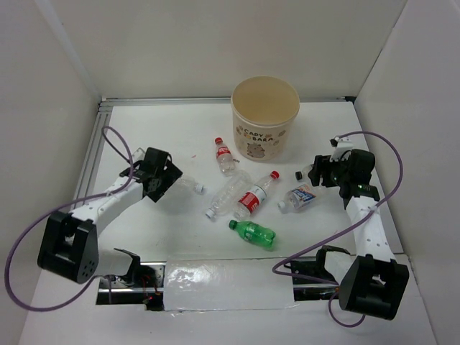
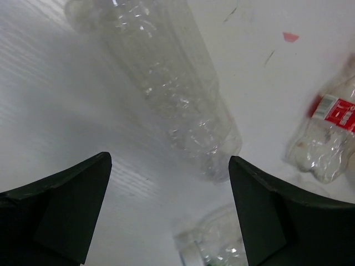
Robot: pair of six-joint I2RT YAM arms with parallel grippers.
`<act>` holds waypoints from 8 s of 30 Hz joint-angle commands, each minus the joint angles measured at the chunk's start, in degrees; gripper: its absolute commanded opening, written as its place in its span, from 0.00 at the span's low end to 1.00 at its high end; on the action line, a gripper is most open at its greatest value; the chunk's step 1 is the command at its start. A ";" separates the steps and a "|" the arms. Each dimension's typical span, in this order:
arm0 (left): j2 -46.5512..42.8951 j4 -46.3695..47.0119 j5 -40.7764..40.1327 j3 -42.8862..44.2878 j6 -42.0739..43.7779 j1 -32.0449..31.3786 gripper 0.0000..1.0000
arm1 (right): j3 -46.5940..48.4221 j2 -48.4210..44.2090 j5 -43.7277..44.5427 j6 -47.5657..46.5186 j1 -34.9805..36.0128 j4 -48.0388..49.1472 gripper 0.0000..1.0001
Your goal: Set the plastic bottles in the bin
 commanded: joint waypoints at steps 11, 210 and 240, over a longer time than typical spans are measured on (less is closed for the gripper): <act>20.52 2.50 -4.42 9.83 -11.55 -1.64 0.97 | -0.82 -0.48 -2.29 -0.79 -1.29 1.68 0.76; 10.15 23.76 6.04 13.17 21.41 -19.48 0.99 | 38.02 9.81 -39.82 -38.02 6.34 -4.36 0.36; 40.73 19.22 -6.59 37.94 25.80 -18.95 0.99 | 49.30 23.46 -43.59 -16.61 8.65 4.24 1.00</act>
